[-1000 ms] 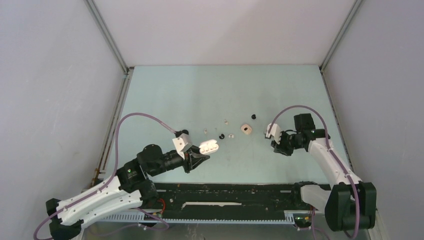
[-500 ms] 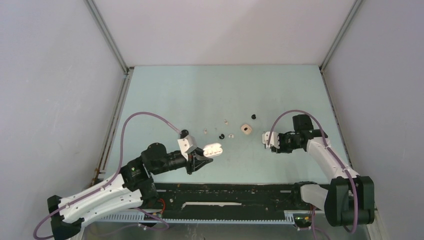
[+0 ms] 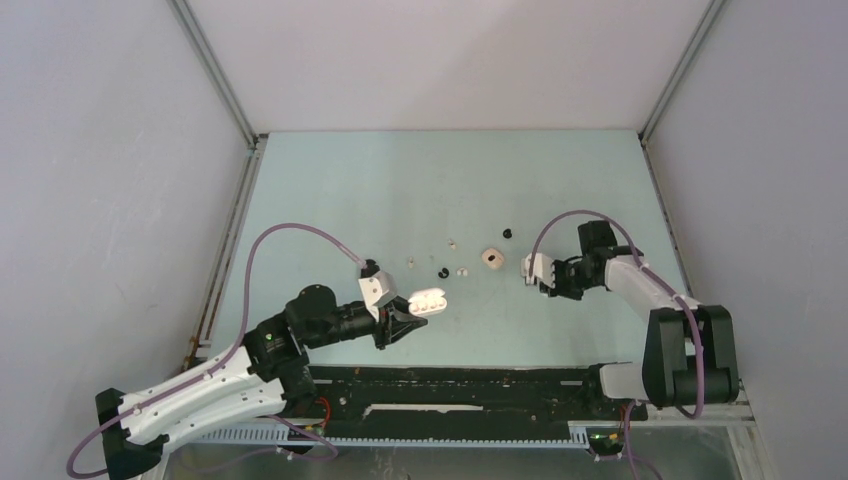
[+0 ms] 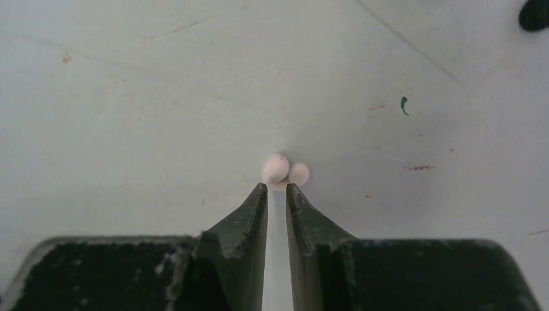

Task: Insert the wireless bluetooth earbuds into the charging case
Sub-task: Pick up the earbud from the center of the board.

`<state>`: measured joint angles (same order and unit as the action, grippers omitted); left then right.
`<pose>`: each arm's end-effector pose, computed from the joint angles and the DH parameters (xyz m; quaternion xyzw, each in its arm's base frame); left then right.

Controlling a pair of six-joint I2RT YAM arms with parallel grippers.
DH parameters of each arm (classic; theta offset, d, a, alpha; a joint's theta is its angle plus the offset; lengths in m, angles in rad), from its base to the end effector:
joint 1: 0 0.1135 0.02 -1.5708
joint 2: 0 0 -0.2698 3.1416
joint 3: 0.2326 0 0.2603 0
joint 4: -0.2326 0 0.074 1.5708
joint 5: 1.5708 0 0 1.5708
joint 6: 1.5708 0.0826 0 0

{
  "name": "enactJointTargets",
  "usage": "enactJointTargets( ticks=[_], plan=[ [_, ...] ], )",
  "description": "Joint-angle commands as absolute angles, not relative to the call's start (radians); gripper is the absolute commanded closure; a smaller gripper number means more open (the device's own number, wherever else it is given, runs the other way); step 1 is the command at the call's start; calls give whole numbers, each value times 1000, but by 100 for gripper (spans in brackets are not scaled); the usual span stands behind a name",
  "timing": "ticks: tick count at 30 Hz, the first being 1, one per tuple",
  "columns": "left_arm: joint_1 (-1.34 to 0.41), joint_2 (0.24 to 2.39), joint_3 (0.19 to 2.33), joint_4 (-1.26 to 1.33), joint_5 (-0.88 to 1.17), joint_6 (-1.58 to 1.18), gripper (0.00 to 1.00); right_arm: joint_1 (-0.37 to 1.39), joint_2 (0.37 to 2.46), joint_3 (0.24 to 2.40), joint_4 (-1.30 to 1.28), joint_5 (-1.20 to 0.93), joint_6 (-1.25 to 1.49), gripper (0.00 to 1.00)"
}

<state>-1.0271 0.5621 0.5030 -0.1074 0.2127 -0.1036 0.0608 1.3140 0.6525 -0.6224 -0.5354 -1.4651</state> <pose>0.0889 -0.1808 0.2766 0.3996 0.6491 -0.4125 0.4989 0.2263 0.0560 0.1271 -0.6869 0.6638 0.1108 0.2743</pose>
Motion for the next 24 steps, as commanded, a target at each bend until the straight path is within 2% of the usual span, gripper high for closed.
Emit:
enactJointTargets(
  ticks=[1,11,14,24],
  plan=[
    [-1023,554,500,-72,217,-83,100,31,1378,806,-645,-604,-1176,80],
    [-1022,562,506,-78,210,-83,100,15,1362,894,-648,-524,-319,67],
    [-1022,566,509,-84,210,-83,100,9,1434,899,-684,-494,-206,65],
    [-1022,533,501,-88,190,-83,100,-52,1587,953,-701,-461,-114,68]
  ],
)
